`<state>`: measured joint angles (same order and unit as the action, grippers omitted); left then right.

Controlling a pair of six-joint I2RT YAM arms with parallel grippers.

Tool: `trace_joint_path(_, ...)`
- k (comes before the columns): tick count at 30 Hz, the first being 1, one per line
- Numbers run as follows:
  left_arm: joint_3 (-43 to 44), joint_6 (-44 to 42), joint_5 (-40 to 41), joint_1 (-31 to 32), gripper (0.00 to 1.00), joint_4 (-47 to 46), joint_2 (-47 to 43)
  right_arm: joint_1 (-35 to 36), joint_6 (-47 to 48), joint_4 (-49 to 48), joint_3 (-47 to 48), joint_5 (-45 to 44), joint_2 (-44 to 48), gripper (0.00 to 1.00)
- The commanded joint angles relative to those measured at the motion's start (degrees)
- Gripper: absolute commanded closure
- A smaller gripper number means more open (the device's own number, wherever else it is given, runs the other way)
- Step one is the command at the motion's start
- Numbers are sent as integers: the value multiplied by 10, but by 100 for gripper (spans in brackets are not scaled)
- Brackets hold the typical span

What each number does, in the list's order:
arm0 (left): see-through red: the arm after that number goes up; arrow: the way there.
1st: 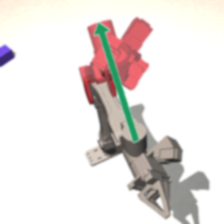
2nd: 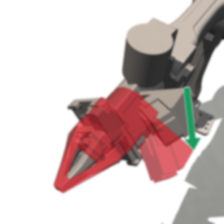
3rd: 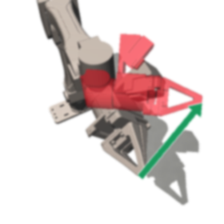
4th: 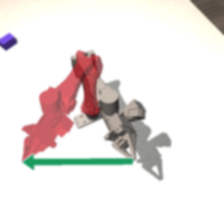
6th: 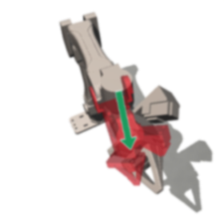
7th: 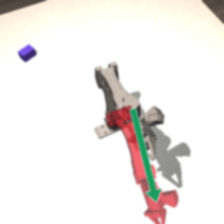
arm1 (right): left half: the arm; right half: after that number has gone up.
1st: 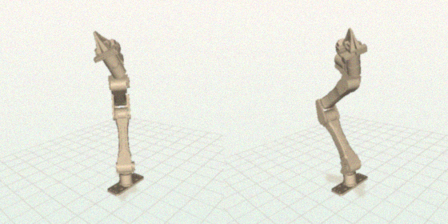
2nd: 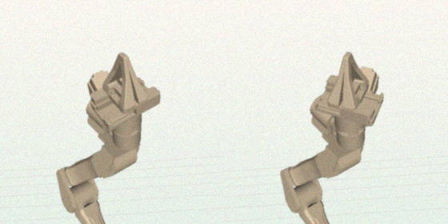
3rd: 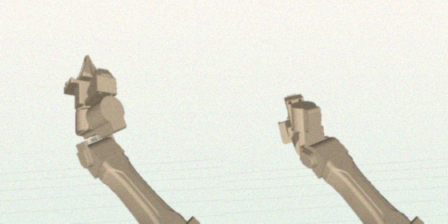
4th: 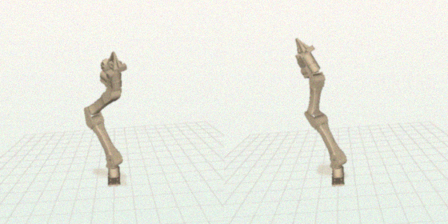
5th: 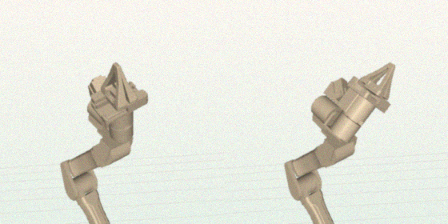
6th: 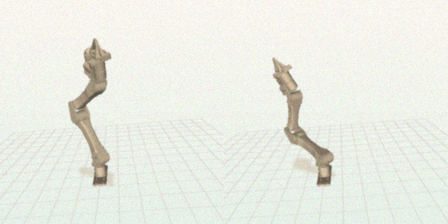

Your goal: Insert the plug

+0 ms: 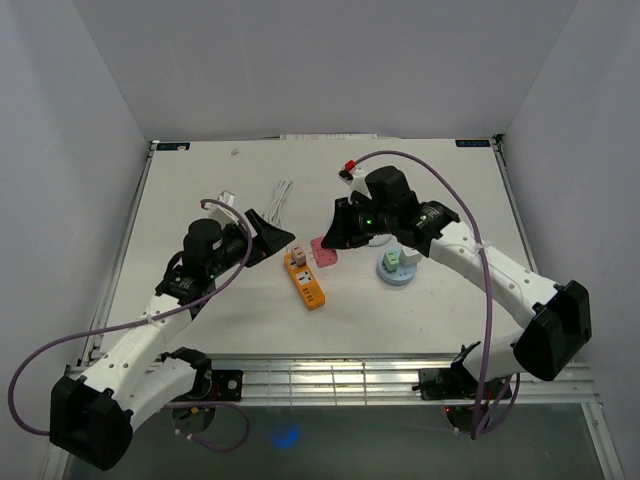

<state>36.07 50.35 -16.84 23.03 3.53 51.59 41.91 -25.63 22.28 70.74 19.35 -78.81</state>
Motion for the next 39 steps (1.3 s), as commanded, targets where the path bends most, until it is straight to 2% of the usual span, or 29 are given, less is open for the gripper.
trace_joint_path(1,18,-19,33,-22,9,55,17,12,59,110,68,-23,-42,92)
trace_joint_path(16,-2,-14,-38,-105,10,-26,158,84,91,256,240,-127,-224,92)
trace_joint_path(30,-33,-35,-70,-116,11,-112,229,94,97,294,323,-169,-324,92)
trace_joint_path(39,-41,-44,-69,-117,12,-127,251,94,98,293,349,-172,-358,92)
